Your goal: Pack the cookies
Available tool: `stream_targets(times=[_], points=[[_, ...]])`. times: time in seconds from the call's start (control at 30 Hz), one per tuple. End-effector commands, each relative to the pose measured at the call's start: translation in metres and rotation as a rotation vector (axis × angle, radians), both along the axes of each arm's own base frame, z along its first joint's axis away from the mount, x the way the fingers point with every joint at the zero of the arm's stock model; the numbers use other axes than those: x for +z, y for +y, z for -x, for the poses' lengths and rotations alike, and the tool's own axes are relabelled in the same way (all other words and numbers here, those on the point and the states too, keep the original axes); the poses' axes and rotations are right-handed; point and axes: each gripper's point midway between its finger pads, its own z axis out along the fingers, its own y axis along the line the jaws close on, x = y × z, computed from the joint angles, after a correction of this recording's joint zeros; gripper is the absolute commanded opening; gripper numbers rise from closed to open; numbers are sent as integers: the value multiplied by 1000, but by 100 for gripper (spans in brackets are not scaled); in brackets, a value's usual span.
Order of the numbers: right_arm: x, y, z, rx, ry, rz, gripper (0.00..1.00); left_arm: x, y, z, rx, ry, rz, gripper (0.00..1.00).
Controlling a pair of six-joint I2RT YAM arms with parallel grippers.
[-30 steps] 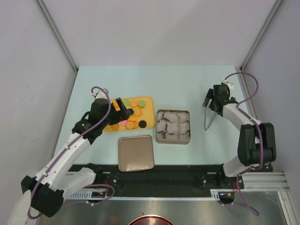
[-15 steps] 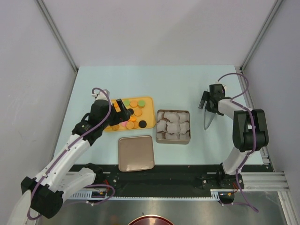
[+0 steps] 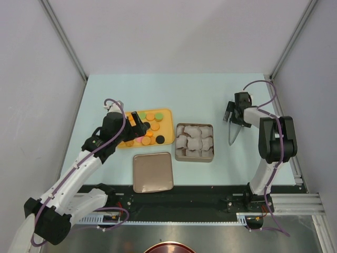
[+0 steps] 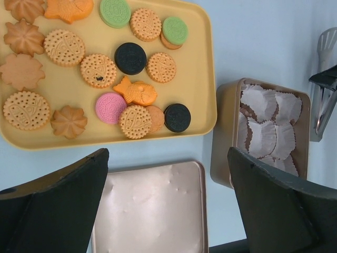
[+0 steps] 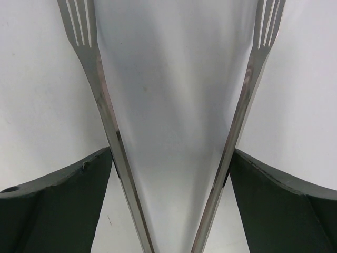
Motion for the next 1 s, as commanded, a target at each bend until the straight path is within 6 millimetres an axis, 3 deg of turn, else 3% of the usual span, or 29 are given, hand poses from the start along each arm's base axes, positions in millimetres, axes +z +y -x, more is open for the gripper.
stream_targets(times=[0.0,0.23,0.4,0.5,0.67,0.77,0.87,0.97], points=[[-20,-12,13,-12,90,24,93,5,-8,-3,-44,-31,8,100],[-24,-15,23,-27,110,6,72,4,-9,-4,-45,-31,12,100],[-18,-14,25,-53,95,-11,47,2,-9,-3,-43,-26,13,100],[2,-8,21,-74,23,-44,35,3,-9,-3,-42,-27,15,100],[44,2,11,-91,-72,-47,27,1,-9,-4,-39,-20,15,100],[59,7,8,-82,-105,-47,24,-3,-10,-4,-38,-9,14,100],[61,10,9,-78,-106,-56,22,-4,-11,-4,-37,-3,19,100],[64,13,11,-85,-111,-71,9,-4,-11,-4,-36,-1,19,100]])
